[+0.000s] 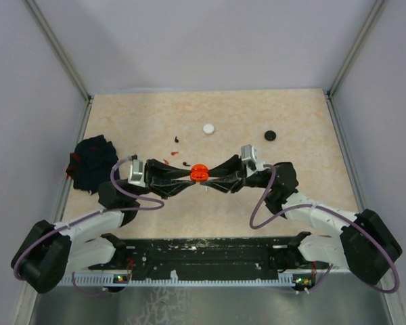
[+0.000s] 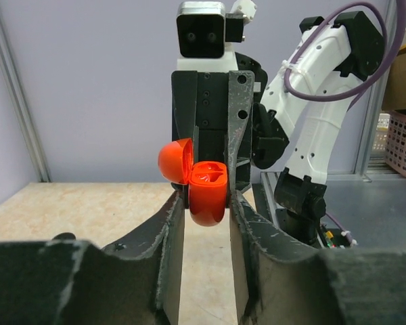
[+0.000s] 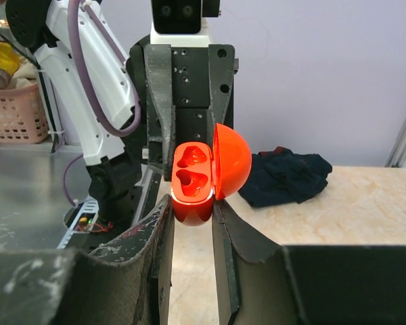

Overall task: Insert the wireless bluetooth earbuds into the charging case
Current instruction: Pick up the earbud from the center of the board.

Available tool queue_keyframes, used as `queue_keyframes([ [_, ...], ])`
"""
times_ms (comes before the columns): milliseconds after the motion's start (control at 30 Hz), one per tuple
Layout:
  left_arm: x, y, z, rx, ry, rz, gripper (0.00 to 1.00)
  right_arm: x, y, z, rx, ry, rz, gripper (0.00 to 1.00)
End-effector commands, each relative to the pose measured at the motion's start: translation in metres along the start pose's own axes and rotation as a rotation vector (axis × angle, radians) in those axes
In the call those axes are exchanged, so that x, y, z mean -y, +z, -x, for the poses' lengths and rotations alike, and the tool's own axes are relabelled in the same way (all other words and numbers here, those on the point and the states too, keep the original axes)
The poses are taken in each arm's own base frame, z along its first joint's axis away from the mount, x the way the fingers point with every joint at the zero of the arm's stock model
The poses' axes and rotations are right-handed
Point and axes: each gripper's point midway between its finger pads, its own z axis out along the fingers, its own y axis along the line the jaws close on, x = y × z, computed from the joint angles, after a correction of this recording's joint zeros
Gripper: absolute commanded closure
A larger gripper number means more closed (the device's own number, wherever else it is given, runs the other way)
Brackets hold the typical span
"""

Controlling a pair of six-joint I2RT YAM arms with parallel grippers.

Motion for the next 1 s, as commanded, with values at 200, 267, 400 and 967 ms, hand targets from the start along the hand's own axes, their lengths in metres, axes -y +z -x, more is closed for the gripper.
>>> queue_keyframes([
  [200,-0.024,-0.027,-0.025,-0.167,0.036,0.23,0.37,0.01,-0.016,0.005,-0.095,-0.267,-0.082,1.0],
  [267,-0.035,-0.036,-0.032,-0.232,0.013,0.323,0.34,0.017,-0.023,-0.005,-0.15,-0.303,-0.117,1.0],
  [400,-0.056,-0.059,-0.043,-0.343,-0.041,0.521,0.28,0.025,-0.034,-0.021,-0.217,-0.348,-0.162,1.0],
  [967,-0.131,-0.157,-0.11,-0.842,-0.242,1.21,0.24,0.037,-0.06,-0.067,-0.242,-0.321,-0.276,1.0],
])
